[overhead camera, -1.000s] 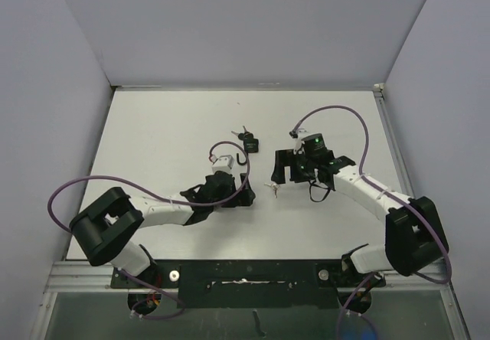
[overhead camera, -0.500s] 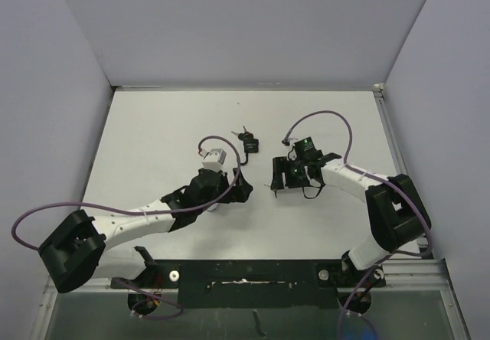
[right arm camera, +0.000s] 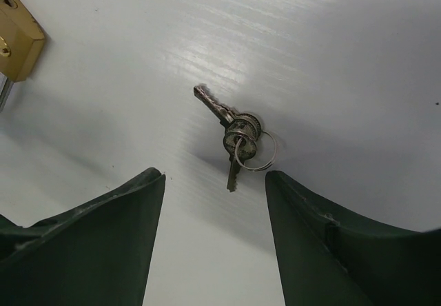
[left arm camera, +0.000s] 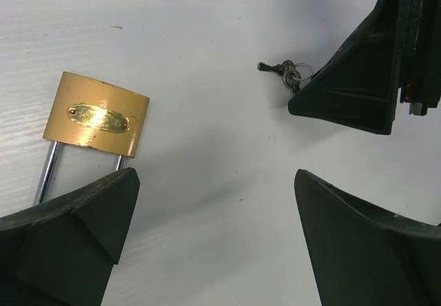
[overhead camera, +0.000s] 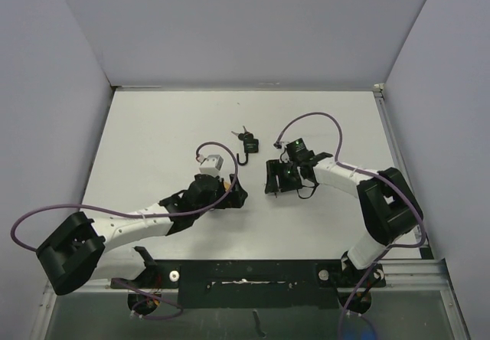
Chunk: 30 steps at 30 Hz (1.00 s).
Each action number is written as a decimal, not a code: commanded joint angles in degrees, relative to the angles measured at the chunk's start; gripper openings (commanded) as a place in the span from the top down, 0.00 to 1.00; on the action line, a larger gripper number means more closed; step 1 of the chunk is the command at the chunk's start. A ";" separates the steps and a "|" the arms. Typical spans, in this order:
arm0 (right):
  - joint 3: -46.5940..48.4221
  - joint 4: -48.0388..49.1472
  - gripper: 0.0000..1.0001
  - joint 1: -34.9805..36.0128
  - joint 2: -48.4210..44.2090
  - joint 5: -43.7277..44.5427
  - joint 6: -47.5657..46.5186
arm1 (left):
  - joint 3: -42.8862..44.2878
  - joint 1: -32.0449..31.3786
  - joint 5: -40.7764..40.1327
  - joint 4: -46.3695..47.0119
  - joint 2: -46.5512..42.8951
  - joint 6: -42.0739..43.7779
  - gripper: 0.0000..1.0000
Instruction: Unlock with the key
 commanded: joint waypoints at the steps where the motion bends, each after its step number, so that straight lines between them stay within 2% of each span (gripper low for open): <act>1: 2.35 1.69 0.39 1.39 0.88 -0.97 0.97 | -0.14 0.30 -1.18 1.84 -2.36 -0.43 0.02; 12: 6.16 3.16 0.40 6.74 4.18 -0.05 1.37 | -0.99 0.73 -1.12 2.20 -2.69 -0.86 0.02; 24: 5.91 0.22 0.39 8.58 -4.17 11.39 -2.83 | -2.01 0.89 -1.51 2.48 -3.42 -1.05 0.02; 30: 7.65 -1.47 0.41 8.51 -1.59 12.99 -4.11 | -2.05 0.93 -1.02 3.29 -2.65 -1.22 0.02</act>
